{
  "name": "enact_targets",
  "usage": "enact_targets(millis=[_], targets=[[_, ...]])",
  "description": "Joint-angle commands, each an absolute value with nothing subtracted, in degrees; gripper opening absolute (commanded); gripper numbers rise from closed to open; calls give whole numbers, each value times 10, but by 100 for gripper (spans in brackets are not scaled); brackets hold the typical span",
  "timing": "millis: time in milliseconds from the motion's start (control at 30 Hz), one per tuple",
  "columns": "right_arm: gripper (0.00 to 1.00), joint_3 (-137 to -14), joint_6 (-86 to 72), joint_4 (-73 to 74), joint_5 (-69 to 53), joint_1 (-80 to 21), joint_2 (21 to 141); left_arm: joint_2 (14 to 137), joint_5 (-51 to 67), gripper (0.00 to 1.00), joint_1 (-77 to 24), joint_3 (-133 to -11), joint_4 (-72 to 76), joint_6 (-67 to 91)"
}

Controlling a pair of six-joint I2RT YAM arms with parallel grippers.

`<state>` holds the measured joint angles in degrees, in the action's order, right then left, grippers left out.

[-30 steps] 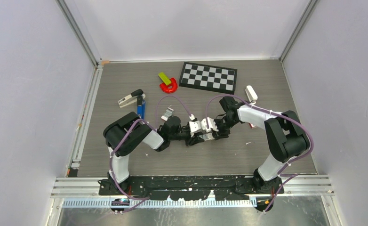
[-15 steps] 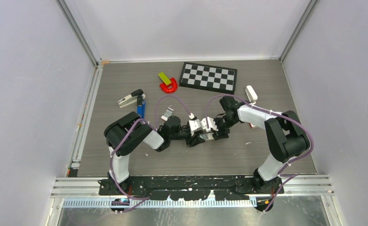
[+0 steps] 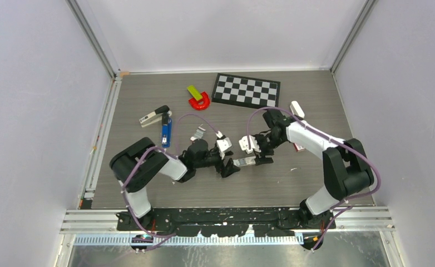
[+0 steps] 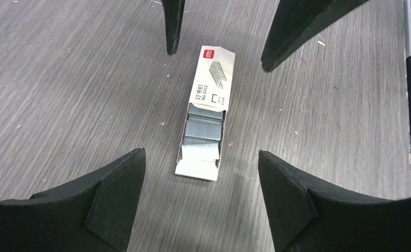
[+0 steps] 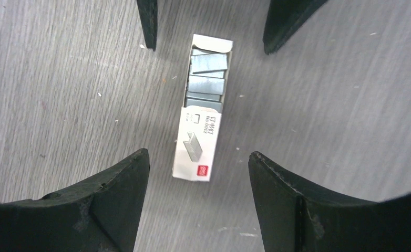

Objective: Unload the staples from the stapler
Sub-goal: Close the staple box at the center of the board.

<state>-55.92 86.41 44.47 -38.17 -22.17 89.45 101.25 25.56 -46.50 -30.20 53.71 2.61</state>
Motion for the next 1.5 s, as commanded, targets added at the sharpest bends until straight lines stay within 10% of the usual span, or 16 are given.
enact_targets(millis=[0,633,900,1067,1467], targets=[[74,-598,885,529,-403,-209,847,911,193,82,-467,-284,496,77],[59,-655,352,456,-311,-209,793,559,34,99,-456,-126,368,339],[38,-650,313,439,-229,-210,849,594,15,88,-456,-100,412,449],[36,-639,314,426,-193,-210,861,647,21,62,-457,-105,437,487],[34,-647,323,444,-164,-210,899,757,24,49,-457,-127,455,514]])
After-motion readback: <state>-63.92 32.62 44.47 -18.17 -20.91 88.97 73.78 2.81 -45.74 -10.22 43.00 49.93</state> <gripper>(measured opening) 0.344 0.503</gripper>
